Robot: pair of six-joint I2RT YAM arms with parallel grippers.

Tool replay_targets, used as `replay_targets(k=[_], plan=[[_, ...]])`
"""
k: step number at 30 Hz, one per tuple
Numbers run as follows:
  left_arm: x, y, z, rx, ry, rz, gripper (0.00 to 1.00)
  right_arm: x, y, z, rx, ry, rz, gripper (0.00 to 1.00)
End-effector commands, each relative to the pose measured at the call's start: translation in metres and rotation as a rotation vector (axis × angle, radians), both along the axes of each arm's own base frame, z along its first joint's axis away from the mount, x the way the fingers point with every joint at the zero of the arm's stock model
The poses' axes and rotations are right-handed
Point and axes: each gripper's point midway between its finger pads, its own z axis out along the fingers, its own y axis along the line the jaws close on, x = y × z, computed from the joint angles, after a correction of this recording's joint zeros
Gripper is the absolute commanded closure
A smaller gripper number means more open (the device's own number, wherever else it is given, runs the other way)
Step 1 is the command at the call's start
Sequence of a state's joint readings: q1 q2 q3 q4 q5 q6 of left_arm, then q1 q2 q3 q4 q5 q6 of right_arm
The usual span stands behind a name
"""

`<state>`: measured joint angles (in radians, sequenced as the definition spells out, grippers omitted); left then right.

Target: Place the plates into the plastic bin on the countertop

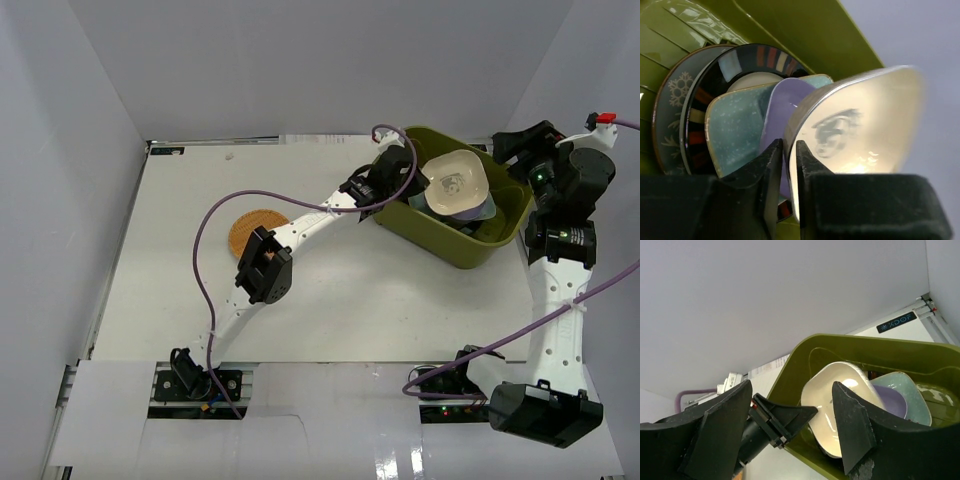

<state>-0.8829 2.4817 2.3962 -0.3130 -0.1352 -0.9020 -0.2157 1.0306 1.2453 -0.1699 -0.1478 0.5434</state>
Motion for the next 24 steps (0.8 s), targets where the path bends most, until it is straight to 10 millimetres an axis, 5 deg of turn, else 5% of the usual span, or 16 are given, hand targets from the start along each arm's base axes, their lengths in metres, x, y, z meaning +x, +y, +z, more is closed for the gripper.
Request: replay_targets(k=[1,5,9,12,15,16,18,19,20,21,22,24], plan=[[0.004,0.001,0.048,-0.099,-0.060,0.025,0.70,-0.004,0.014,0.013,0.000,-0.050,0.071,0.29],[0.001,-0.008,0.054,-0.139,-0.070,-0.013,0.49,-0.008,0.026,0.021,-0.009,-0.063,0.126,0.29],[-0.005,-0.010,0.082,-0.180,-0.123,-0.056,0.32,-0.008,0.034,0.030,-0.055,-0.084,0.188,0.29],[-0.012,-0.003,0.117,-0.197,-0.183,-0.086,0.02,-0.011,0.041,0.037,-0.076,-0.092,0.229,0.29],[-0.019,0.010,0.143,-0.184,-0.242,-0.097,0.02,-0.018,0.056,0.039,-0.060,-0.109,0.304,0.30],[-0.028,0.025,0.179,-0.192,-0.310,-0.100,0.02,-0.023,0.065,0.040,-0.050,-0.116,0.331,0.30],[-0.032,0.043,0.186,-0.145,-0.341,-0.084,0.02,-0.023,0.075,0.033,-0.038,-0.109,0.365,0.30],[-0.047,0.066,0.226,-0.147,-0.418,-0.074,0.02,-0.027,0.090,0.030,-0.035,-0.110,0.415,0.30],[-0.048,0.079,0.210,-0.091,-0.411,-0.050,0.02,-0.028,0.099,0.027,-0.034,-0.107,0.438,0.30],[-0.055,0.093,0.217,-0.073,-0.433,-0.034,0.02,-0.027,0.109,0.020,-0.037,-0.092,0.461,0.30],[-0.061,0.108,0.221,-0.054,-0.456,-0.017,0.02,-0.034,0.142,0.014,-0.040,-0.077,0.548,0.30],[-0.085,0.158,0.231,0.001,-0.516,0.046,0.02,-0.033,0.166,0.000,-0.076,-0.045,0.567,0.30]])
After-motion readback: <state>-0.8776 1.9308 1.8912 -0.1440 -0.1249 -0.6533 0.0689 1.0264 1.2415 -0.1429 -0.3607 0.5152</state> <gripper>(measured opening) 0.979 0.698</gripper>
